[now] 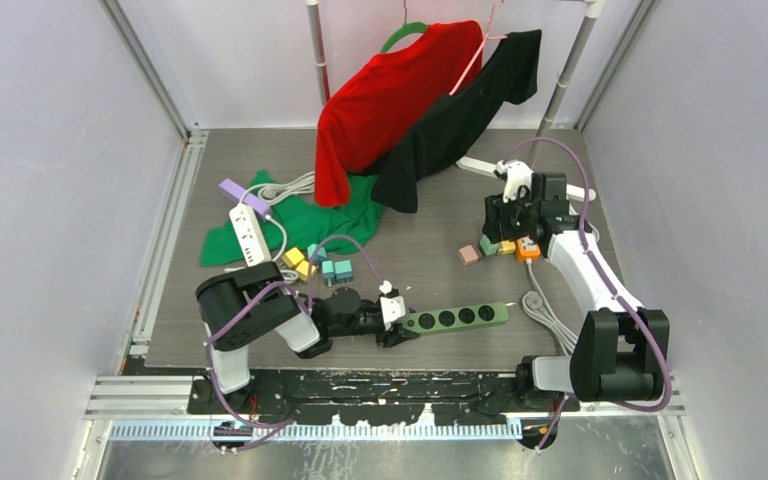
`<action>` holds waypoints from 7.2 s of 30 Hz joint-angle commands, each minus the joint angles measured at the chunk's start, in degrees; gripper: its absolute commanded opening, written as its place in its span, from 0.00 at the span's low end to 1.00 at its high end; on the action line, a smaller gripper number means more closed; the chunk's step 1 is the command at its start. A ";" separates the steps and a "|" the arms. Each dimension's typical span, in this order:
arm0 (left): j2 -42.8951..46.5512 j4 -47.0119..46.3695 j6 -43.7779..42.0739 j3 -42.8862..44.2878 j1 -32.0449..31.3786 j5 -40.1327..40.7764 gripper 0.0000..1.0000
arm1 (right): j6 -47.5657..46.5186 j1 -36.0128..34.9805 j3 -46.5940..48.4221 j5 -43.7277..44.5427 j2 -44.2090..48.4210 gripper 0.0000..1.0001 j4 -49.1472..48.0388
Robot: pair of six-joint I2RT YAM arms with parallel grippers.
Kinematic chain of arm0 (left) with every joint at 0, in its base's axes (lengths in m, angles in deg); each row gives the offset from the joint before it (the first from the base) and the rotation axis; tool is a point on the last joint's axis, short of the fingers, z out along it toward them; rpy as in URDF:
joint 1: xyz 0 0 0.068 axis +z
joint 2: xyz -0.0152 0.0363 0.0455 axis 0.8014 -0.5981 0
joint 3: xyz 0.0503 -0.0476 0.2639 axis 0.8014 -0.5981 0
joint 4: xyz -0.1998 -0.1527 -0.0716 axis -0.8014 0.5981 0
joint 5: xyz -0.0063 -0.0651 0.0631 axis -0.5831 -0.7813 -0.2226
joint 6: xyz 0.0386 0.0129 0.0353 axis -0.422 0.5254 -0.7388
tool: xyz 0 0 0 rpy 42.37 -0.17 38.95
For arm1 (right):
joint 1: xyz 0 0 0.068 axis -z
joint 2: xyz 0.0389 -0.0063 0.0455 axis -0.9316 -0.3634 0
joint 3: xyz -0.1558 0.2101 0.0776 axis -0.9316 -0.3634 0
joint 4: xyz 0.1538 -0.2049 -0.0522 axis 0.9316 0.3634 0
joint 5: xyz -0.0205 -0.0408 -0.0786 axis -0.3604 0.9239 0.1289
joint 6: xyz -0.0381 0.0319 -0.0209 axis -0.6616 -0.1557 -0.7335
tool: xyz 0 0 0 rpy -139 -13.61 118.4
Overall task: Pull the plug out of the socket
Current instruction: Place the plug at the center of the board, then pick up the socket from the center of the board, then place the socket at the center of the board.
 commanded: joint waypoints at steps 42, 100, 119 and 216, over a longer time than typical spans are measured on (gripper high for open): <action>1.61 -5.95 2.04 -2.71 0.07 3.03 0.93 | -6.69 1.02 1.32 -14.86 8.31 0.59 4.53; -0.14 94.36 13.91 53.44 -10.15 21.55 0.77 | -4.87 2.52 3.66 -13.39 9.14 0.61 6.82; 5.58 88.25 14.36 46.80 -10.42 24.31 0.11 | -4.86 2.86 3.54 -14.08 9.32 0.61 6.74; 27.45 81.94 44.08 25.87 38.85 46.29 0.76 | -4.33 3.75 3.05 -15.42 7.99 0.61 6.40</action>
